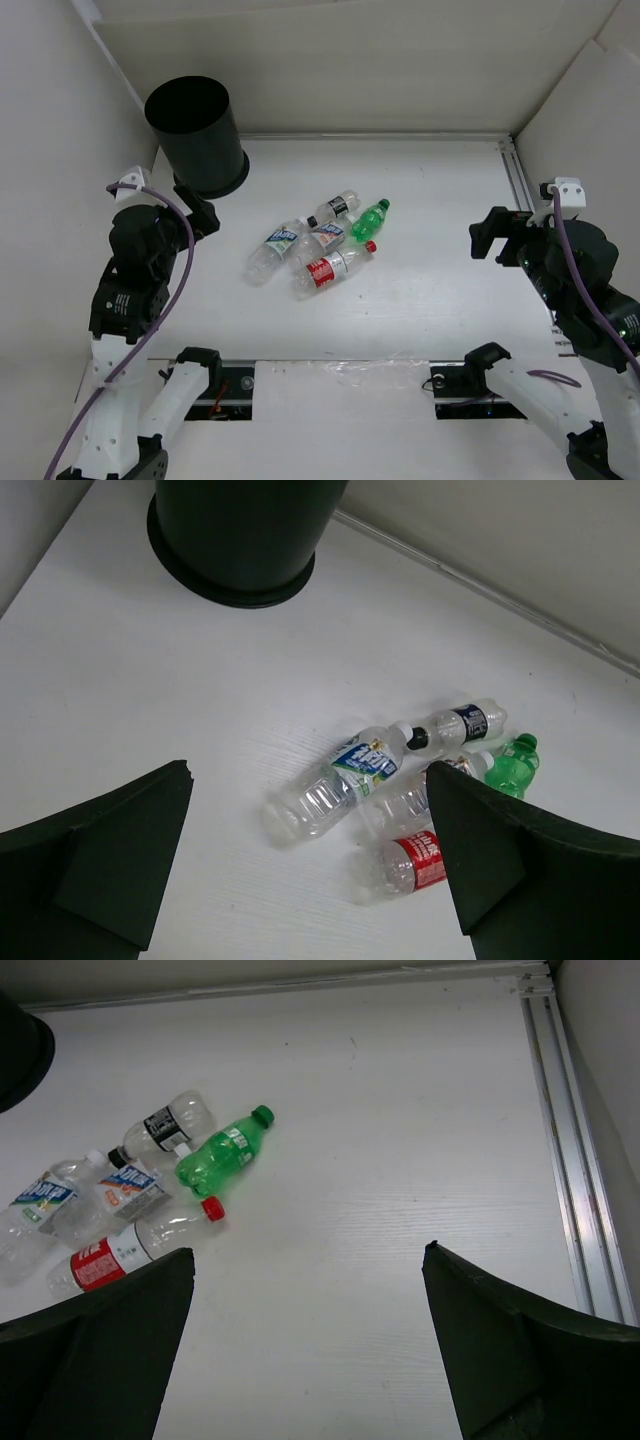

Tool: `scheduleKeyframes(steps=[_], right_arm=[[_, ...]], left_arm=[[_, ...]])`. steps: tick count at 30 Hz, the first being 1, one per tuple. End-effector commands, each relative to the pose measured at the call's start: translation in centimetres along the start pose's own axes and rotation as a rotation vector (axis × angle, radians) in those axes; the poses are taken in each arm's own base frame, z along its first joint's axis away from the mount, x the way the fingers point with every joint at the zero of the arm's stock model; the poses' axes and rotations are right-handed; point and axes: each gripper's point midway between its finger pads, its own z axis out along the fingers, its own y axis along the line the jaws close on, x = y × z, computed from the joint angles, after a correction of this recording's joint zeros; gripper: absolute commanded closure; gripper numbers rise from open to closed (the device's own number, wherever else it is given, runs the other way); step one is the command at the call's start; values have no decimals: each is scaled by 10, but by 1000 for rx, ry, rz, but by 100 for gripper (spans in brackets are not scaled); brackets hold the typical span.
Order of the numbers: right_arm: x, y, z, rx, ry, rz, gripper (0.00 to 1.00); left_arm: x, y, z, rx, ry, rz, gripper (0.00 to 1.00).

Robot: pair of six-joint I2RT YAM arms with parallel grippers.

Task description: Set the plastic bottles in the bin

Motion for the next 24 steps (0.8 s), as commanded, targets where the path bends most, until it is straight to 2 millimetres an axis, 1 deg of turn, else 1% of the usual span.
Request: scheduleKeyframes(steps=[1, 3, 6, 7, 8, 9, 10, 11, 12, 13, 14, 15, 17, 18, 21, 22, 24], right_arm=[[-10, 0, 0, 9, -36, 12, 0], [-10, 0, 0, 9, -36, 12, 0], [-10, 0, 0, 9, -36, 12, 0], [-10, 2, 0, -3, -34, 12, 0], [-8, 3, 4, -1, -25, 9, 0], [-7, 6, 4, -15, -22, 8, 0], [-5, 9, 7, -31, -8, 5, 0], [-5, 12, 7, -44, -4, 5, 0], [0, 14, 9, -55, 10, -8, 0], [-3, 19, 9, -84, 1, -4, 0], [5, 22, 14, -98, 22, -9, 0], [6, 25, 12, -119, 15, -6, 0], [13, 35, 16, -172, 21, -4, 0], [16, 37, 15, -188, 20, -3, 0], [27, 47, 22, -235, 48, 2, 0], [30, 50, 23, -250, 53, 1, 0], [37, 58, 27, -291, 67, 0, 0]], left_arm=[[-6, -9, 3, 34, -16, 15, 0], [-4, -11, 3, 53, -7, 26, 0], [7, -17, 11, 81, 39, 41, 0], [8, -19, 14, 89, 44, 41, 0], [16, -19, 22, 89, 71, 45, 0], [24, -22, 25, 106, 102, 48, 0], [38, -21, 36, 108, 152, 66, 0], [48, -23, 41, 116, 192, 69, 0], [59, -26, 46, 135, 239, 70, 0], [69, -26, 52, 137, 280, 72, 0], [81, -26, 56, 143, 323, 73, 0], [97, -25, 67, 146, 371, 73, 0], [115, -24, 74, 146, 424, 60, 0], [129, -18, 81, 125, 465, 63, 0], [143, -14, 92, 93, 528, 67, 0], [151, -11, 100, 74, 565, 69, 0], [159, -5, 110, 32, 593, 78, 0]])
